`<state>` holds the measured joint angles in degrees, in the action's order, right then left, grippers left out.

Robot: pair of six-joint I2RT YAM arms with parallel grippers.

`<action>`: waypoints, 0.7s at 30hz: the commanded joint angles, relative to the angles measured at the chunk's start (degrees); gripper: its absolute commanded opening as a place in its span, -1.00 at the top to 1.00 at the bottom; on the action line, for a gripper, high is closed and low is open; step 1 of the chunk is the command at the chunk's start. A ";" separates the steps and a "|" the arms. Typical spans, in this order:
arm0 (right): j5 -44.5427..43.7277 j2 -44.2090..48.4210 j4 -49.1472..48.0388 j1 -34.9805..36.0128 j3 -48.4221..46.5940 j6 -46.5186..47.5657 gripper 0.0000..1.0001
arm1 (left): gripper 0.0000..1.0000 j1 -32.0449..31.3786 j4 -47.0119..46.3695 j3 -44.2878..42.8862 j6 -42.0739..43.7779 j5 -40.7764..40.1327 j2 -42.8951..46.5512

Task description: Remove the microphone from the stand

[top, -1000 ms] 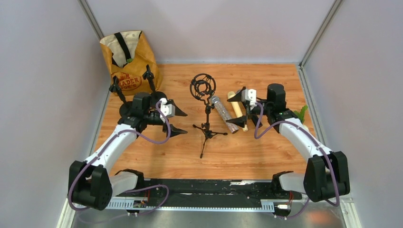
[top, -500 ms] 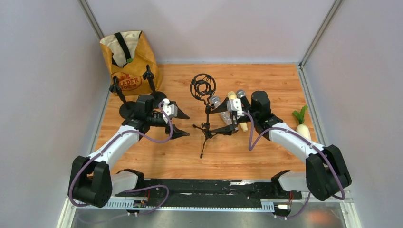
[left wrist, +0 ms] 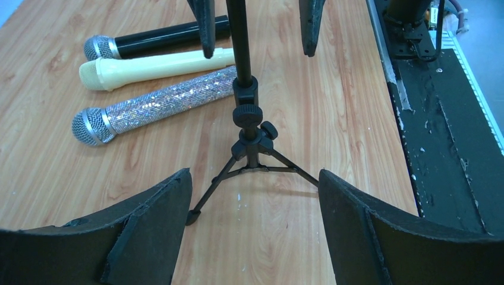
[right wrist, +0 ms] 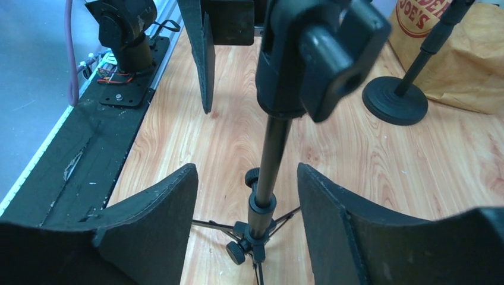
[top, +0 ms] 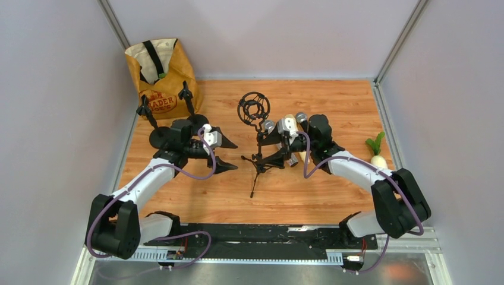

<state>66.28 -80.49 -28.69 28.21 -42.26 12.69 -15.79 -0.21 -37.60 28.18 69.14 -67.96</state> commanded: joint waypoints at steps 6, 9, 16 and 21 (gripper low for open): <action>-2.73 0.16 -5.68 2.91 -1.25 -4.43 0.19 | -0.70 -0.73 -1.81 0.52 -0.15 1.61 0.82; -3.96 0.16 -5.15 2.99 -1.51 -4.25 0.40 | -0.70 -0.82 -1.90 0.60 -0.06 1.70 0.90; -6.42 0.68 0.20 3.52 -5.19 -2.15 1.00 | -0.70 -1.00 -0.07 -0.88 0.90 1.61 0.90; -8.97 2.70 4.51 3.52 -10.73 -3.63 1.00 | -0.70 -1.00 17.41 -9.31 14.14 0.65 0.29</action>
<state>59.31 -80.58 -25.10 31.44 -46.30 9.65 -16.53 5.32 -39.27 31.42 69.01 -67.96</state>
